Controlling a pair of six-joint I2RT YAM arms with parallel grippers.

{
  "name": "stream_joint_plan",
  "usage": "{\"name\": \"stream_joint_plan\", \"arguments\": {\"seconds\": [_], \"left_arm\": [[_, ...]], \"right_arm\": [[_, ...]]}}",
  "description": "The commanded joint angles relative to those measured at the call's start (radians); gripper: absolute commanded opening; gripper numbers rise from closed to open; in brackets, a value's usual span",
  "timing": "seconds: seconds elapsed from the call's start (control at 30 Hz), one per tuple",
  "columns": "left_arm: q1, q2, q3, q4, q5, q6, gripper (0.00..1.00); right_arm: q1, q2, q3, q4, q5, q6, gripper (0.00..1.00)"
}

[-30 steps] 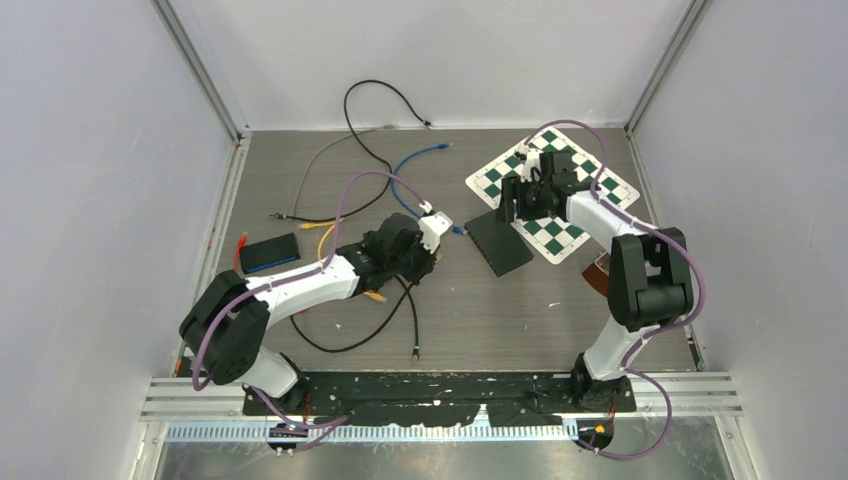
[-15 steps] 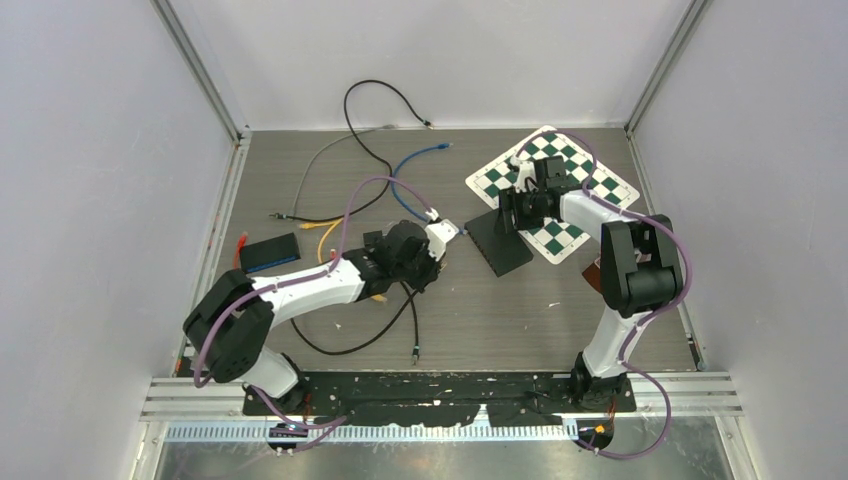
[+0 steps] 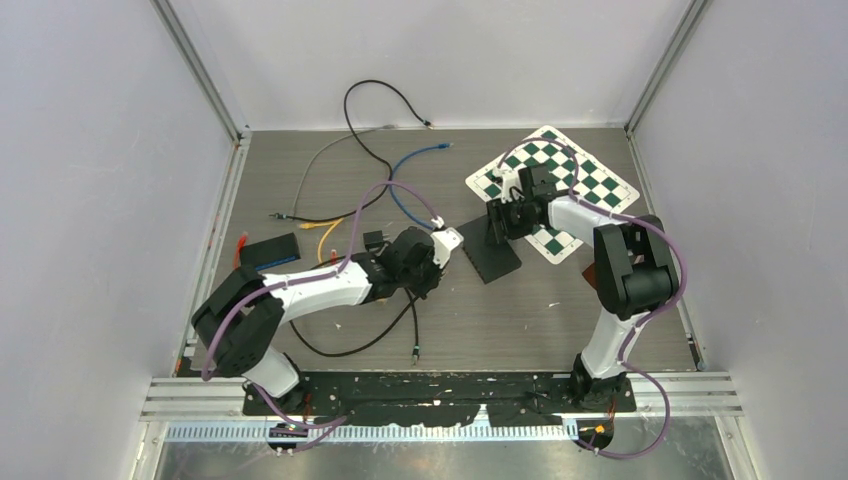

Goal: Insert the plug into the switch port
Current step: Insert the connector into the switch port.

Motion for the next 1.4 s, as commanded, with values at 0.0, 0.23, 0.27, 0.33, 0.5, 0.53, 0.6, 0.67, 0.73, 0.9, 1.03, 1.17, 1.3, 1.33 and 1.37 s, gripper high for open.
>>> {"name": "stream_joint_plan", "arguments": {"seconds": [0.0, 0.23, 0.27, 0.33, 0.5, 0.53, 0.6, 0.67, 0.73, 0.9, 1.03, 1.17, 1.3, 1.33, 1.37], "left_arm": [[-0.021, 0.007, 0.015, -0.002, -0.020, -0.016, 0.00], [-0.064, 0.052, 0.022, -0.003, -0.090, -0.013, 0.00], [-0.067, 0.056, 0.024, -0.003, -0.095, -0.014, 0.00], [-0.074, 0.061, 0.024, -0.002, -0.113, -0.016, 0.00], [-0.091, 0.068, 0.030, -0.020, -0.136, -0.034, 0.00], [-0.095, 0.071, 0.029, -0.023, -0.131, -0.038, 0.00], [-0.101, 0.076, 0.026, -0.017, -0.120, -0.039, 0.00], [-0.106, 0.081, 0.025, -0.014, -0.117, -0.037, 0.00], [-0.108, 0.090, 0.032, -0.018, -0.116, -0.036, 0.00], [-0.121, 0.120, 0.069, -0.035, -0.086, -0.041, 0.00], [-0.130, 0.147, 0.093, -0.048, -0.086, -0.045, 0.00], [-0.132, 0.168, 0.105, -0.047, -0.086, -0.041, 0.00], [-0.133, 0.182, 0.123, -0.051, -0.076, -0.040, 0.00], [-0.134, 0.182, 0.125, -0.050, -0.077, -0.039, 0.00], [-0.134, 0.183, 0.127, -0.051, -0.078, -0.036, 0.00]], "right_arm": [[0.050, -0.030, -0.029, -0.031, 0.011, -0.024, 0.53], [0.117, -0.077, -0.088, 0.014, -0.023, -0.030, 0.51], [0.119, -0.080, -0.095, 0.018, -0.036, -0.026, 0.50], [0.120, -0.092, -0.116, 0.040, -0.068, -0.008, 0.49], [0.118, -0.099, -0.142, 0.059, -0.069, 0.113, 0.52], [0.117, -0.106, -0.144, 0.061, -0.066, 0.136, 0.53], [0.115, -0.132, -0.158, 0.070, -0.060, 0.159, 0.56], [0.110, -0.156, -0.171, 0.078, -0.052, 0.176, 0.56], [0.098, -0.172, -0.178, 0.081, -0.050, 0.186, 0.56], [0.060, -0.172, -0.203, 0.102, -0.083, 0.199, 0.56], [0.054, -0.175, -0.234, 0.126, -0.113, 0.212, 0.53], [0.046, -0.183, -0.259, 0.142, -0.128, 0.211, 0.51], [0.030, -0.172, -0.272, 0.159, -0.165, 0.210, 0.48], [0.029, -0.169, -0.271, 0.161, -0.180, 0.210, 0.48], [0.028, -0.165, -0.272, 0.162, -0.185, 0.211, 0.47]]}}
